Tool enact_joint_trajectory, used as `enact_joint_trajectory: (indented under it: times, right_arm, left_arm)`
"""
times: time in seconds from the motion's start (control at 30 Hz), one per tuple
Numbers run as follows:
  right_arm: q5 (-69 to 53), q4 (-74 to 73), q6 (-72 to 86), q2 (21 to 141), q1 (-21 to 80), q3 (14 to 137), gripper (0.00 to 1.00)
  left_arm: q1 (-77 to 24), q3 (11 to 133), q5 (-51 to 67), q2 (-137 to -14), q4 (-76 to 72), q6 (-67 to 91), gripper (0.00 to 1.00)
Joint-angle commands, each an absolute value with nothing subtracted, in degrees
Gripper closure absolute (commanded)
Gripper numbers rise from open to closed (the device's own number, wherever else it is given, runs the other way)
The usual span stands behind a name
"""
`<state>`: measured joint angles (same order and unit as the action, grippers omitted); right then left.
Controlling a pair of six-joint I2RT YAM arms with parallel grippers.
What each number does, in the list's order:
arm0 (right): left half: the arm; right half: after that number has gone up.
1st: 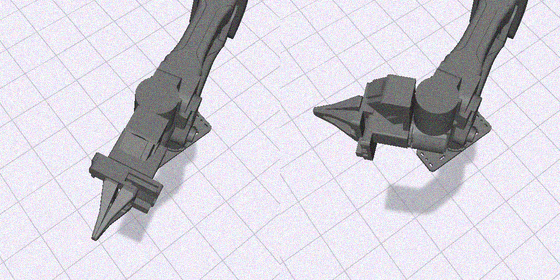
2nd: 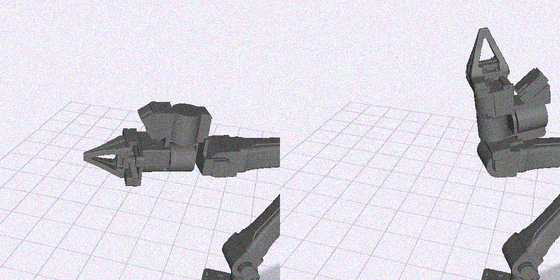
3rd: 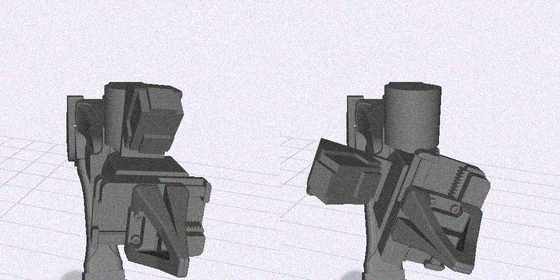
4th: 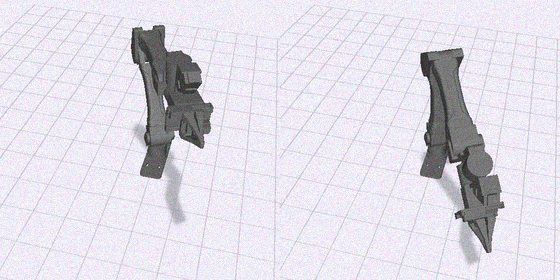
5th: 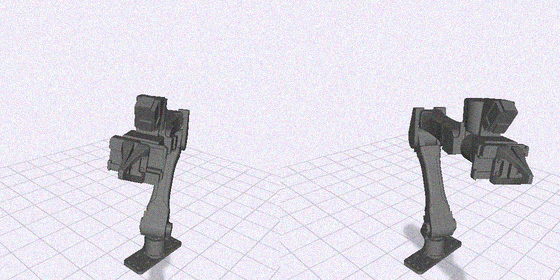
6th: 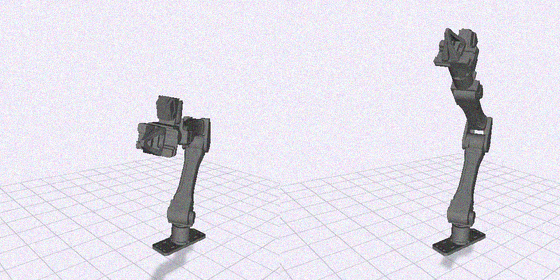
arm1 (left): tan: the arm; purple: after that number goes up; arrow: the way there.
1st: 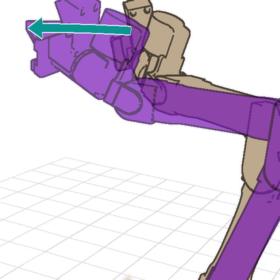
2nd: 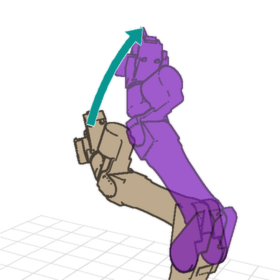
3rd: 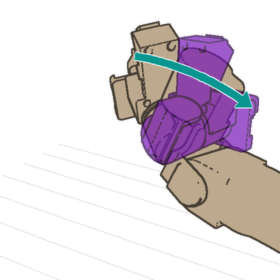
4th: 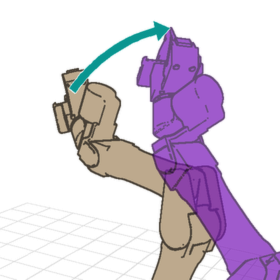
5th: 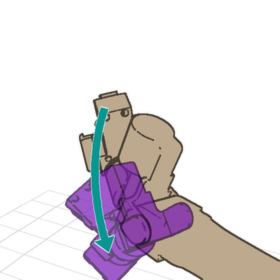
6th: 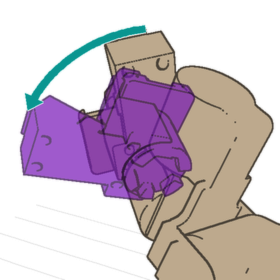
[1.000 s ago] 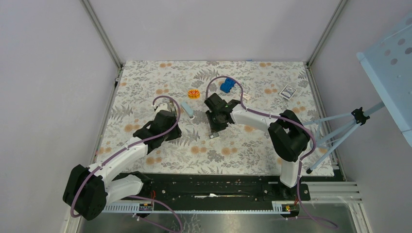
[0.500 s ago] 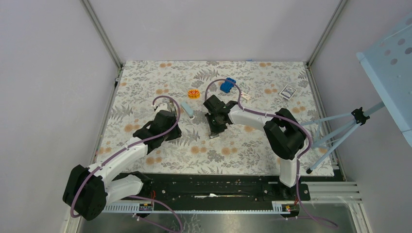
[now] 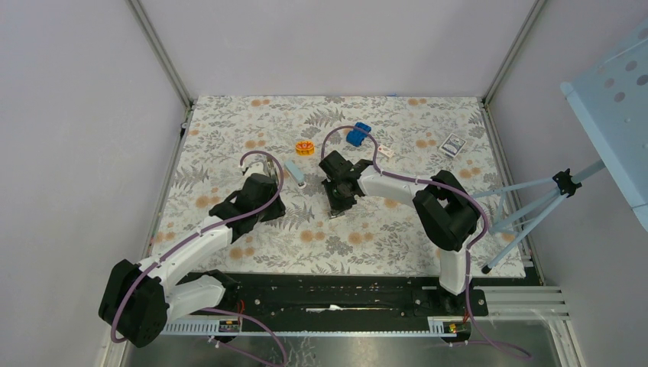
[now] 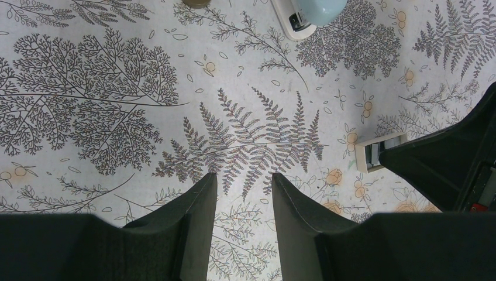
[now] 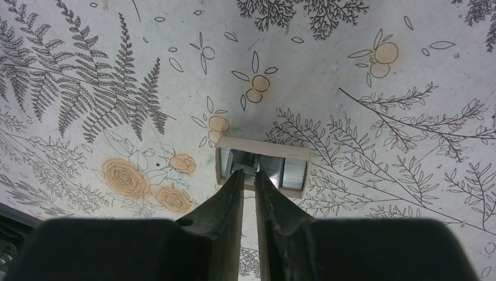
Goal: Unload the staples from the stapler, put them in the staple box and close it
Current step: Place the staple in the staple box.
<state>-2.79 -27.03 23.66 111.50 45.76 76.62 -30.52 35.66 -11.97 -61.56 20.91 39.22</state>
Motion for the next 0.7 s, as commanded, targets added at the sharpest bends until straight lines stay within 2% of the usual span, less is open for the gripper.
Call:
enact_joint_trajectory:
  times: [0.0, 0.33, 0.67]
  right_arm:
    - [-3.87, -26.51, 23.14, 110.9, 46.36, 76.92, 0.8]
    - [-3.76, -25.07, 23.34, 109.06, 46.41, 76.65, 0.69]
    - [-0.35, -25.07, 23.12, 106.48, 46.36, 76.13, 0.63]
  left_arm:
    - [-30.24, 36.7, -12.04, -60.52, 19.7, 38.74, 0.56]
    - [-30.27, 37.17, -11.91, -61.22, 19.62, 38.5, 0.56]
    - [-30.28, 37.44, -11.72, -61.44, 19.53, 38.45, 0.57]
